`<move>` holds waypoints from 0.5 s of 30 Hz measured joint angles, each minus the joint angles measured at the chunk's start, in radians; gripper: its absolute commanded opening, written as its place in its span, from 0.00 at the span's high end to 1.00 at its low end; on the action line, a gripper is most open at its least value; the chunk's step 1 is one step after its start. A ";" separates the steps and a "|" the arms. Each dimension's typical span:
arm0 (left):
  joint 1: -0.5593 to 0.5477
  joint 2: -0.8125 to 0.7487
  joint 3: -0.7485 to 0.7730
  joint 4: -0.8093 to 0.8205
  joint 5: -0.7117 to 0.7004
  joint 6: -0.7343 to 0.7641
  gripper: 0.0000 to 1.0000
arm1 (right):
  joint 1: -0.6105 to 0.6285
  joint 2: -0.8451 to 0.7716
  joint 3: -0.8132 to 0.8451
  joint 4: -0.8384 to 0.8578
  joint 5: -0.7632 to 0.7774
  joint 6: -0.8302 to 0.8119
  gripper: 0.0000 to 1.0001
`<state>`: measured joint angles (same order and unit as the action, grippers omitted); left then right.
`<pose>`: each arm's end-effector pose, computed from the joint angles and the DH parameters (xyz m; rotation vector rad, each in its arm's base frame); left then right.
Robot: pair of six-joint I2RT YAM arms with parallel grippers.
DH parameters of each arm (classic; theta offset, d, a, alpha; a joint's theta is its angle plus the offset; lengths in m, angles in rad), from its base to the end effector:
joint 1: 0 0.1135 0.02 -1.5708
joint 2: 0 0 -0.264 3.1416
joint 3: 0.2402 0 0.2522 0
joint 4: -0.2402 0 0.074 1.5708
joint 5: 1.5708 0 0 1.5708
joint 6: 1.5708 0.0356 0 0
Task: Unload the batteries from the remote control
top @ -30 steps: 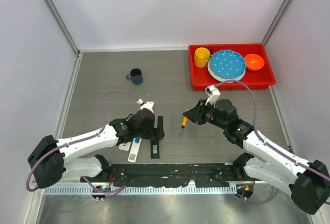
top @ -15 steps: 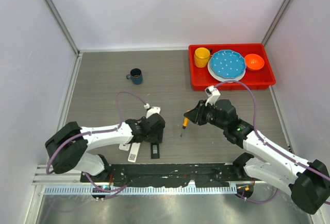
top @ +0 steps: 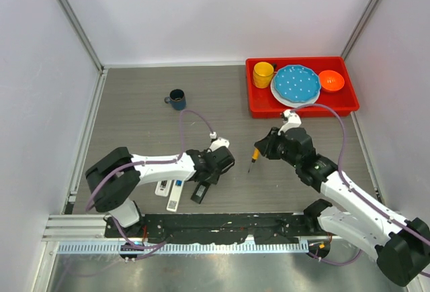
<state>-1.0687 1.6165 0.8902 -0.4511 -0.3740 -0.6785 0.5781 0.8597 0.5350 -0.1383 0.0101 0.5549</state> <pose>0.1539 -0.2533 0.1604 0.4088 2.5757 -0.0815 0.1652 0.1074 0.2433 -0.0178 2.1064 0.6902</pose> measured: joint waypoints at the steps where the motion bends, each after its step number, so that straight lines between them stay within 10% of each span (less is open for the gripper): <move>1: 0.000 0.012 0.017 -0.003 0.002 0.022 0.68 | -0.021 -0.007 0.000 -0.016 0.009 0.000 0.99; 8: 0.000 0.193 0.241 0.057 0.065 0.190 0.63 | -0.196 -0.079 -0.002 -0.085 0.009 0.000 0.99; 15: 0.000 0.295 0.336 0.114 0.143 0.279 0.17 | -0.245 -0.100 -0.016 -0.109 -0.037 0.000 0.99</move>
<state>-1.0687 1.9114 1.2266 -0.3374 -0.2306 -0.3996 0.3332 0.7593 0.5194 -0.2470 -0.0265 0.5552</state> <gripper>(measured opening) 0.719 0.233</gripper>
